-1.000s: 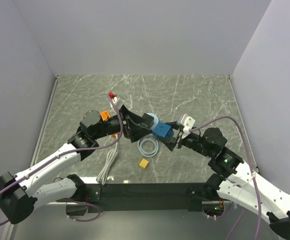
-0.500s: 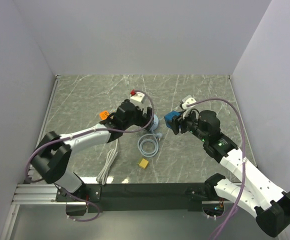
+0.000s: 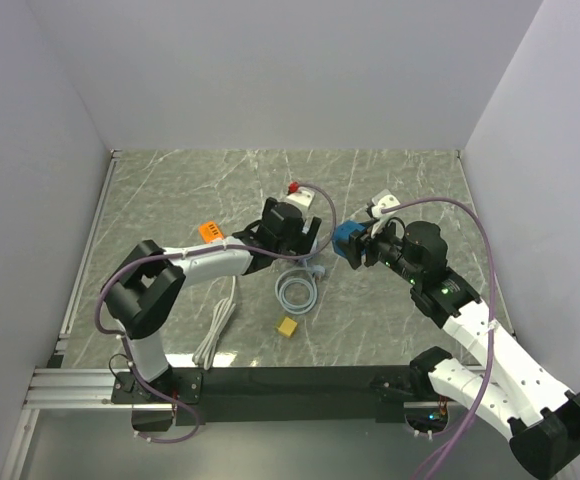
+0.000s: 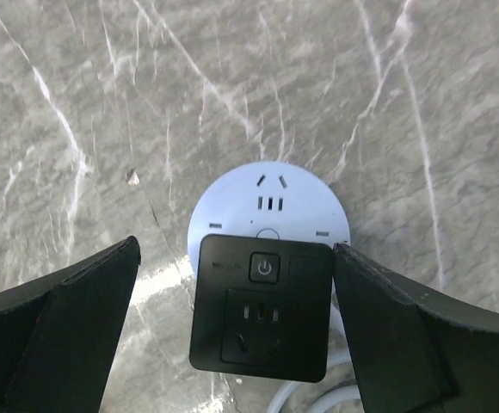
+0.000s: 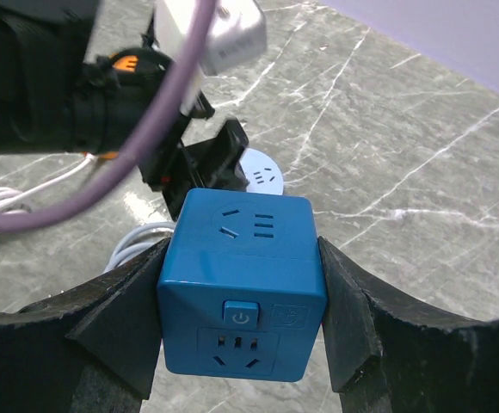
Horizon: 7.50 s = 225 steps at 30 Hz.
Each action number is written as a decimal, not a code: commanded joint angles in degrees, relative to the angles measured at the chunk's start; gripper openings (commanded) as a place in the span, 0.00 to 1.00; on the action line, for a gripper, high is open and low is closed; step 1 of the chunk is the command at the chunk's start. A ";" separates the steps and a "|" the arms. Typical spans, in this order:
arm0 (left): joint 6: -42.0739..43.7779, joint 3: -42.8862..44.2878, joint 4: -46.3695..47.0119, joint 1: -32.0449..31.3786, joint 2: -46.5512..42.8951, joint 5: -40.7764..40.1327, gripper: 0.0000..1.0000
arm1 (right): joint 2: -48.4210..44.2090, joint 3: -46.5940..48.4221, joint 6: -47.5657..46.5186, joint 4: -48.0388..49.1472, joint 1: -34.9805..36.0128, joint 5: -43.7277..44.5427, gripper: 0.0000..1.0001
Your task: Insert the plug
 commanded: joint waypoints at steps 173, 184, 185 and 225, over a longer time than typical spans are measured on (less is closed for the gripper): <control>-0.50 -24.98 32.58 0.98 -35.36 69.21 0.00 | -0.27 1.96 4.51 4.79 0.66 -50.48 0.57; -1.65 -24.19 27.41 0.98 -35.35 56.23 0.75 | 0.09 2.23 5.30 5.50 0.40 -38.54 0.00; -1.73 -24.37 26.79 0.98 -35.53 55.07 0.81 | -0.09 2.31 6.78 5.50 0.31 -36.35 0.00; -23.71 -25.43 25.29 1.50 -16.11 15.24 0.99 | 17.22 3.98 14.00 10.60 -9.00 -1.00 0.00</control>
